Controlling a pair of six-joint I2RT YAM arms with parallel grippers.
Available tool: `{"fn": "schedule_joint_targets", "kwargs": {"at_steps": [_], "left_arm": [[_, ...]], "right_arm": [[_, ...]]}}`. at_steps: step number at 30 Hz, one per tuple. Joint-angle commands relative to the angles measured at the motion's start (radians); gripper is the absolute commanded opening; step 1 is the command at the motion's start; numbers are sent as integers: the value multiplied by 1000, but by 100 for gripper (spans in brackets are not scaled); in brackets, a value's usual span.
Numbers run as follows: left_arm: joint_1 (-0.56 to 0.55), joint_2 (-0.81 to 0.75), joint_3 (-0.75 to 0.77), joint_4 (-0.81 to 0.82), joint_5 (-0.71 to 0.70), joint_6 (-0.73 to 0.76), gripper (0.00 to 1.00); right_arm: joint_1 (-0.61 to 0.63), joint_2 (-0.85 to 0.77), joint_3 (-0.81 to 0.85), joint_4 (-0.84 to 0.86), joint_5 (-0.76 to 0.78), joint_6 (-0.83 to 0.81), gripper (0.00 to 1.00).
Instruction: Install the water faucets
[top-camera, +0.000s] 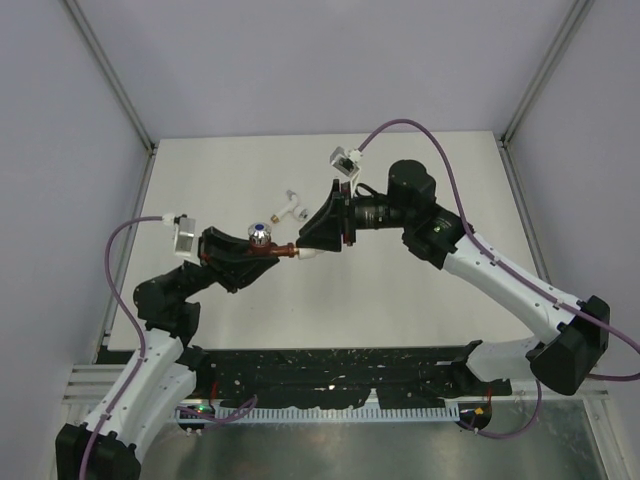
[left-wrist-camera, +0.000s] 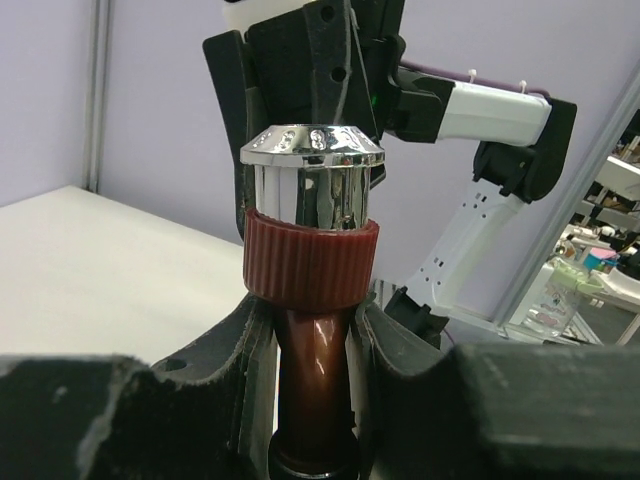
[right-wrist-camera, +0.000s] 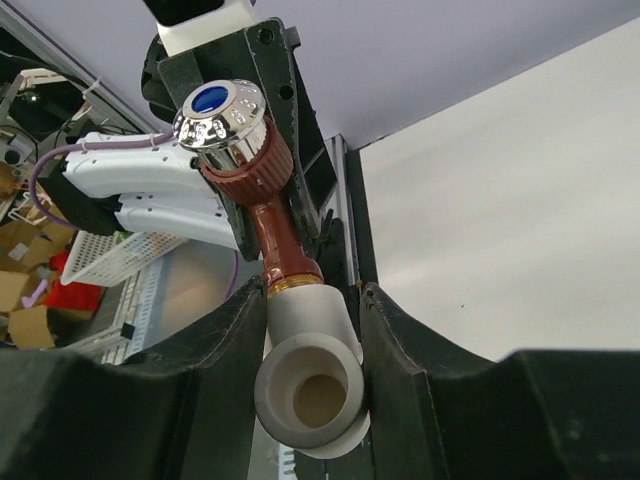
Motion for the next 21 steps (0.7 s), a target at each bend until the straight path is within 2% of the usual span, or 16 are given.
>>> {"fn": "schedule_joint_targets", "kwargs": {"at_steps": [1,2,5,9,12,15,17,21], "left_arm": [[-49,-45,-12,124,110,31,0],[-49,-50,-16,92,92,34,0],[-49,-59,-18,-72,9,48,0],[-49,-53,-19,-238,-120,-22,0],[-49,-51,-13,-345,-203,-132,0],[-49,-53,11,-470,-246,-206,0],[-49,-53,40,-569,-257,-243,0],[-49,-37,97,-669,-244,-326,0]], "right_arm": [[0,64,43,-101,74,42,27],[-5,57,40,-103,86,25,31],[-25,9,30,-103,167,-23,54],[-43,-63,13,-103,266,-165,68],[-45,-135,-29,-103,370,-322,73],[-45,-216,-120,-48,413,-473,75],[-45,-274,-209,38,393,-555,75],[-38,-391,-423,248,315,-714,75]]}}
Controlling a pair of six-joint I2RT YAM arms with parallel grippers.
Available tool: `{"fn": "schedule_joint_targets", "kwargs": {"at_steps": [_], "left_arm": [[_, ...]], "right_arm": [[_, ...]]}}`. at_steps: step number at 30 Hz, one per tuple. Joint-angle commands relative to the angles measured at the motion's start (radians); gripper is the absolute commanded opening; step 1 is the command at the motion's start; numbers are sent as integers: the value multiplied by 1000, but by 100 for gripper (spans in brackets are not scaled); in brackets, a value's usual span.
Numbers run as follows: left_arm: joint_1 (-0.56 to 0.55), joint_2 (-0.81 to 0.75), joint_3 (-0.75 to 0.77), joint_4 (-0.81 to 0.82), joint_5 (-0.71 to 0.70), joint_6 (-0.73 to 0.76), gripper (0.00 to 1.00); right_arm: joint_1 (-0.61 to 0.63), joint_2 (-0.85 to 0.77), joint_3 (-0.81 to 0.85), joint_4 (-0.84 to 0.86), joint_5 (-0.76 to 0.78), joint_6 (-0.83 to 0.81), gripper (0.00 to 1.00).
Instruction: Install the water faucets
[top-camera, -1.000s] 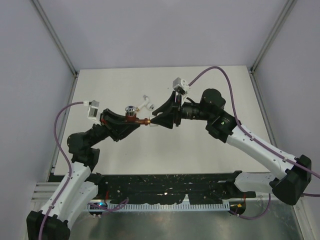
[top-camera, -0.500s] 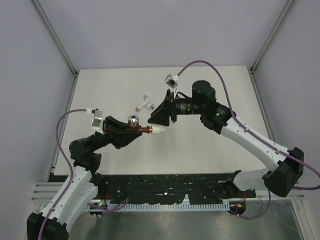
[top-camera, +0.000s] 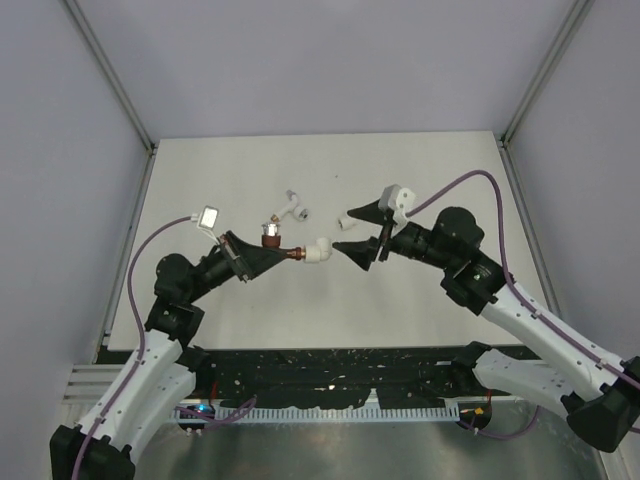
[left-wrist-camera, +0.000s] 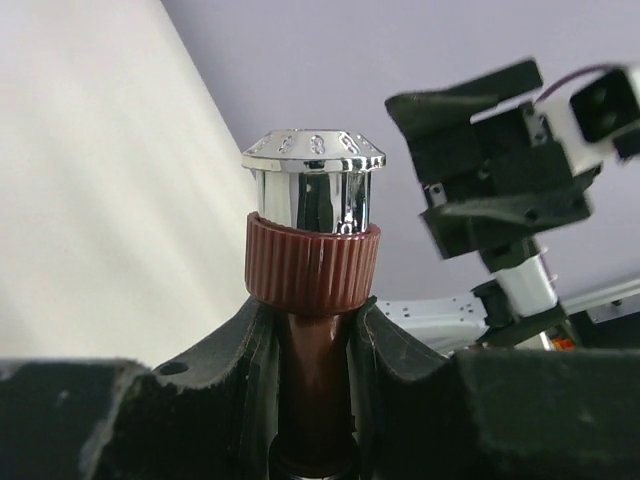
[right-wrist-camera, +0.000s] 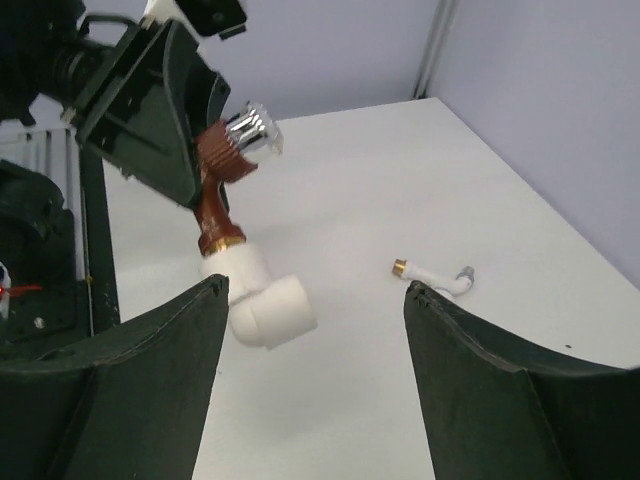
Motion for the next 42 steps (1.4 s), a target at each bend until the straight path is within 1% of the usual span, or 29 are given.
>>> {"fn": "schedule_joint_targets", "kwargs": {"at_steps": [1,2,4,7,13,15,18,24,29,32,39,41,42], "left_arm": [[-2,1,106,-107,-29,-148,0],[0,5,113,-109,-25,-166,0],[0,13,127,-147,-19,-200,0],[0,24,141,-187,-15,-217,0],[0,48,164,-212,8,-229,0],[0,51,167,-212,13,-232,0],[0,53,169,-204,16,-245,0],[0,48,181,-185,30,-265,0],[-2,44,192,-184,37,-268,0],[0,42,189,-181,41,-274,0],[0,42,182,-152,53,-306,0],[0,42,187,-149,53,-311,0],[0,44,187,-149,53,-312,0]], "right_arm": [[19,-104,-230,274,-55,-318,75],[32,-133,-255,321,-69,-355,75],[56,-157,-318,376,-48,-450,76],[105,-176,-372,419,-8,-599,76],[238,-155,-386,473,130,-802,76],[264,-136,-387,493,159,-842,75],[283,-105,-365,460,161,-885,76],[312,-55,-364,467,199,-951,75],[327,-9,-386,554,250,-1003,69],[330,10,-389,584,254,-1020,66],[344,46,-400,642,268,-1046,56],[347,50,-395,642,265,-1043,47],[350,48,-392,639,260,-1041,40]]}}
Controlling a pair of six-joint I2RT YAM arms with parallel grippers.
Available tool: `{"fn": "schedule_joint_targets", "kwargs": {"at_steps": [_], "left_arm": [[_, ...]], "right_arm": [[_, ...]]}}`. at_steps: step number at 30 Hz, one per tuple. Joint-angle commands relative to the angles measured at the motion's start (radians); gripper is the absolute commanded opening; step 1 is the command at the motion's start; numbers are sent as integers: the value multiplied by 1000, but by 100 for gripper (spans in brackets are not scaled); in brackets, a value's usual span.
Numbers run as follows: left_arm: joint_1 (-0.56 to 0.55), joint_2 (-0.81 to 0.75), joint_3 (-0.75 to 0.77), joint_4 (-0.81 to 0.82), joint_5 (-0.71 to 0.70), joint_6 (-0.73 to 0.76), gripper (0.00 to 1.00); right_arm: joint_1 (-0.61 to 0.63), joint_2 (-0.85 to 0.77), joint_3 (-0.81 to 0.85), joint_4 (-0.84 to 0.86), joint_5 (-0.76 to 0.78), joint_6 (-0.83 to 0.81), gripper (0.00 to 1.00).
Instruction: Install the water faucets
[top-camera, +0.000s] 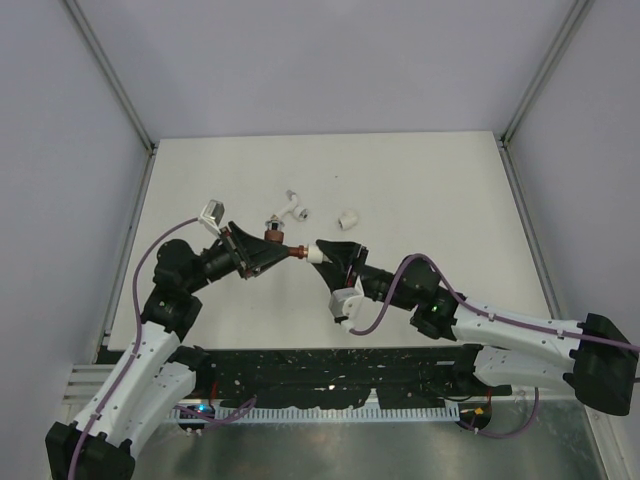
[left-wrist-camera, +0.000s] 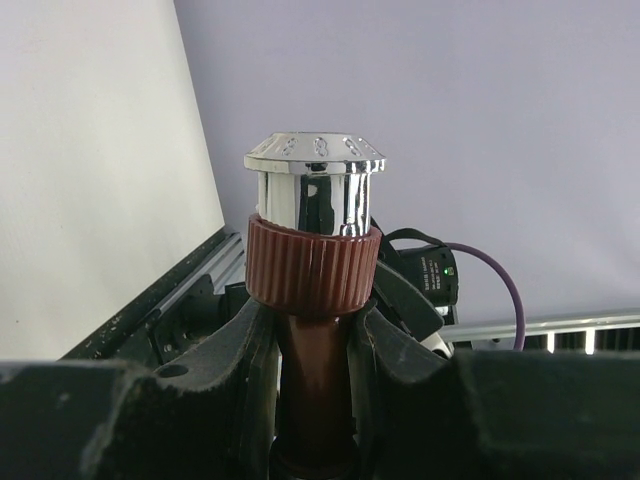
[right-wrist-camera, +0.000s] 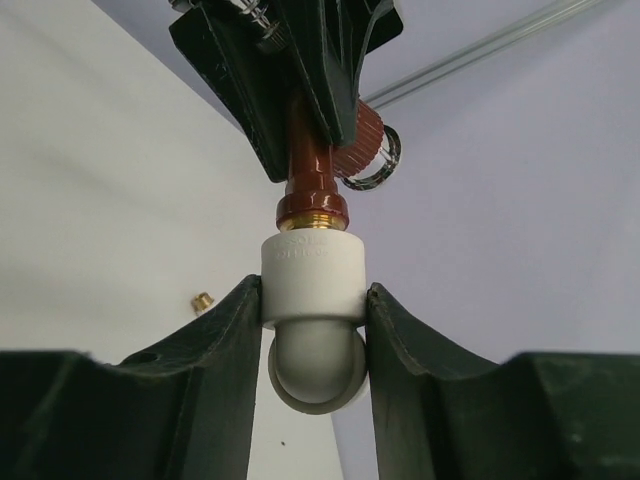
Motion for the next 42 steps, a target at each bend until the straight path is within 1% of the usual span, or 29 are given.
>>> {"fn": "schedule_joint_targets", "kwargs": {"at_steps": [1,2,3,4,5,7,8,10,15,18,22,25,28,29,30,31,32,33,36,39,42], "left_arm": [[0,-15,49,90,28,-28,0],[0,-15,52,91,30,-27,0],[0,-13,55,94,33,-22,0],[0,-10,56,100,35,-16,0],[0,-9,59,111,39,-5,0],[0,0,68,145,50,13,0],[0,6,72,180,56,29,0],[0,22,96,225,79,73,0],[0,33,165,260,151,228,0],[0,20,173,336,180,309,0],[0,7,174,421,232,433,0],[0,-13,148,505,255,542,0],[-3,-44,104,641,275,650,0],[-3,-53,81,707,289,702,0],[-5,-69,58,752,298,754,0],[-8,-79,37,793,308,824,0],[-11,-92,18,809,318,890,0],[-14,-101,12,805,335,973,0],[-17,-119,7,772,383,1169,0],[-19,-161,-17,722,377,1340,0],[-23,-210,-45,639,358,1516,0]], "right_arm": [[12,-5,11,66,3,-8,36],[12,-8,18,57,-5,-3,29],[12,-15,27,31,-8,18,26],[13,-21,34,12,-16,26,20],[13,-32,47,-17,-20,50,17],[12,-49,71,-67,-28,96,7],[13,-55,80,-86,-34,131,6],[13,-68,113,-143,-50,199,5],[13,-87,192,-261,-79,354,5],[13,-92,243,-305,-89,467,5],[12,-84,329,-411,-129,625,5],[10,-78,367,-440,-160,762,5],[-10,-77,390,-431,-215,891,5],[-13,-74,397,-430,-229,961,5],[-29,-62,415,-433,-269,995,5],[-40,-55,423,-433,-296,1074,5],[-62,-37,442,-431,-335,1116,5],[-71,-16,453,-433,-364,1191,5],[-126,30,505,-437,-468,1332,5],[-175,89,538,-425,-534,1505,5],[-223,130,570,-425,-605,1630,5]]}}
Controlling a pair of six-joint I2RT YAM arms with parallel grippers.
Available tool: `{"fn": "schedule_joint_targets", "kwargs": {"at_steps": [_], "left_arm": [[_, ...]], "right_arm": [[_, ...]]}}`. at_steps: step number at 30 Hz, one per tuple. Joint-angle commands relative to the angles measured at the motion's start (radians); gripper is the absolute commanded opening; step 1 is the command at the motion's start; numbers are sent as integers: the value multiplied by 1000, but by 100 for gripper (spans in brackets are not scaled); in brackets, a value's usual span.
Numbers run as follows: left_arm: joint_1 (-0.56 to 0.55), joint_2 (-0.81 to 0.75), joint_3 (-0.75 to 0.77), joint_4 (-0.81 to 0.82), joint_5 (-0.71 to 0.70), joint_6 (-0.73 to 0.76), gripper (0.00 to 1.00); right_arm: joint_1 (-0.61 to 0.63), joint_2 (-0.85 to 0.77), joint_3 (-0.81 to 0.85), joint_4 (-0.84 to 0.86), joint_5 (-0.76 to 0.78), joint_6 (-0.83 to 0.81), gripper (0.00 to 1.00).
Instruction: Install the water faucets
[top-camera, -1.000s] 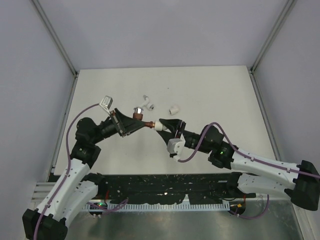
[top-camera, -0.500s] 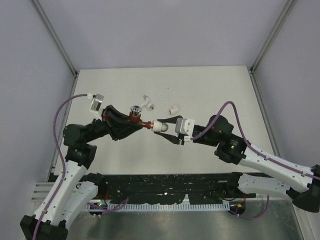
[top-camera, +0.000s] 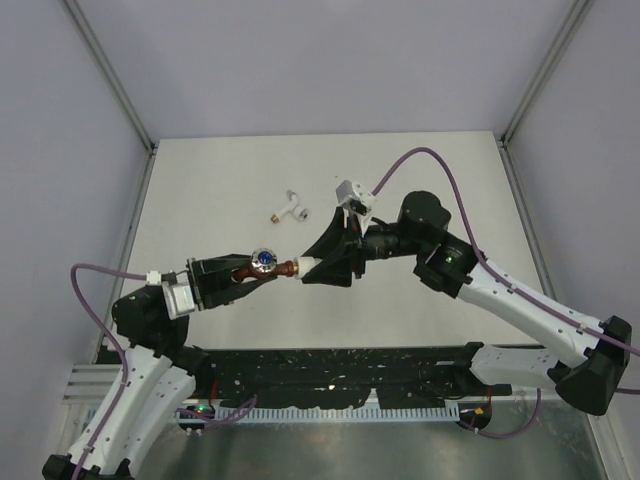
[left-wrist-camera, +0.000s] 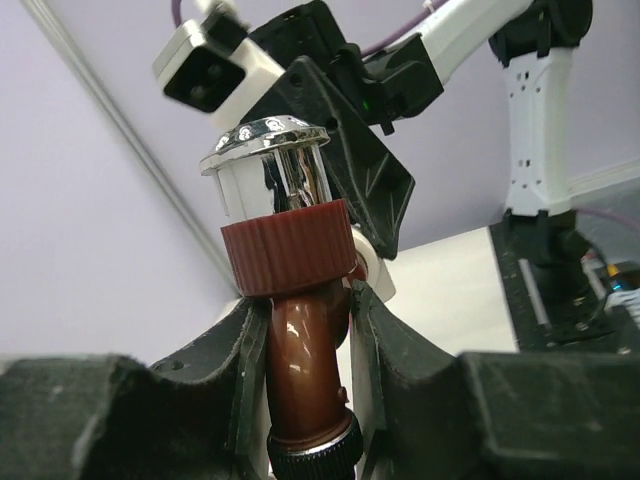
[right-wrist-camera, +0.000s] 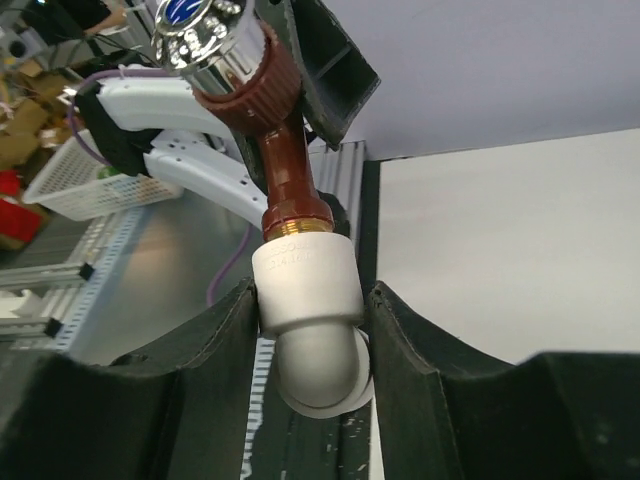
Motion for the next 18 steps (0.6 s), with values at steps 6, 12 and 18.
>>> {"fn": "schedule_joint_targets", "kwargs": {"at_steps": [6,12,18], "left_arm": [[-37,-112,-61,-124,-29,543,0],[-43,-104,-81,-92,-279,260,0],[-42,-133,-55,-254,-595,-133,0]], "right_arm": [[-61,93,101,5,-54,359,5],[-76,60,87,-73,9,229,19],[-111,-13,74,-182,112,0,55]]}}
